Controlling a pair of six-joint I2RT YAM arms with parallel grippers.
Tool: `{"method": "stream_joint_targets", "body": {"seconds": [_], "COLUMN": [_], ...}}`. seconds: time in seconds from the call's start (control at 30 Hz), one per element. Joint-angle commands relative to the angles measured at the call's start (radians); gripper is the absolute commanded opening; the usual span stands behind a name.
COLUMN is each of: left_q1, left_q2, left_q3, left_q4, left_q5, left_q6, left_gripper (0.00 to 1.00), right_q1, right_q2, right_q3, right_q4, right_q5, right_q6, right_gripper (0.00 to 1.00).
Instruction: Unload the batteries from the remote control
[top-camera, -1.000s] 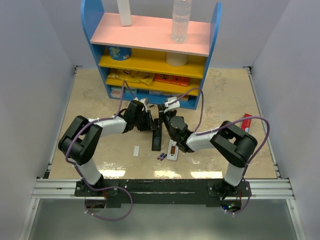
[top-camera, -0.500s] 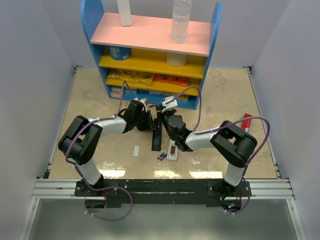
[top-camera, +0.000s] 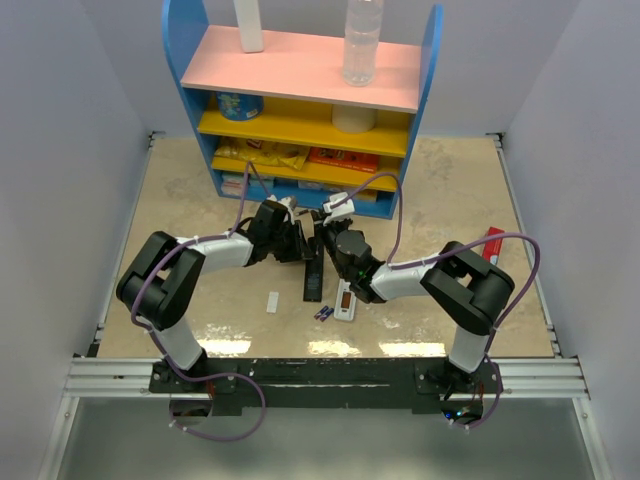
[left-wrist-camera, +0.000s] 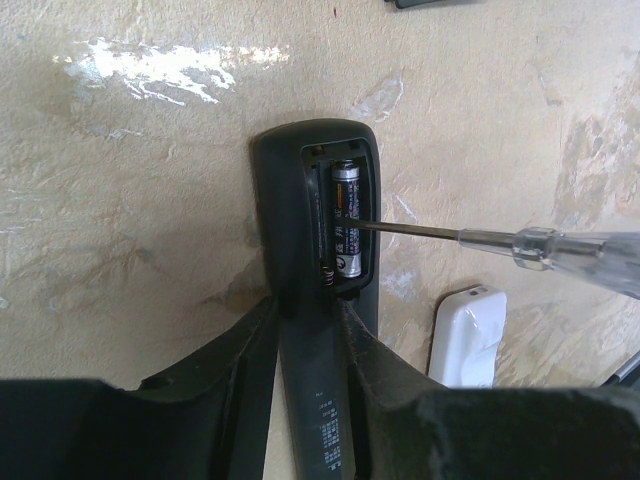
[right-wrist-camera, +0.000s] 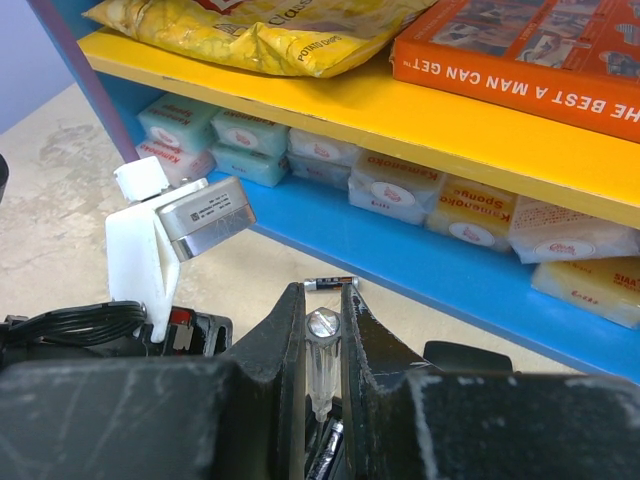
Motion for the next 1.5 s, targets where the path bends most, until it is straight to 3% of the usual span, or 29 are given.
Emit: {"method": "stream_joint_targets", "body": {"seconds": [0.0,0.73,1.47], "left_q1": [0.002,0.002,0.002], "left_q2": [0.014,0.015,0.018], "left_q3": [-0.017,-0.005,-0.008], "left_q4": [0.006,-0.009,-0.002], "left_q5": [-0.02,-0.023,-0.021], "left_q6": [0.017,0.021,0.017], "left_gripper": [0.32,0.32,0.32], "right_q1": [-0.001,-0.001,-0.001], "right_q2": [-0.043,-0.072,-0.003], "right_q3": [0.02,0.018,-0.019], "right_q4": [0.003,-0.022,0.001], "right_q5": [0.006,0.013,0.036], "right_q6": [-0.021,-0.037,-0.014], "right_gripper": [0.0,0.0,0.0]}}
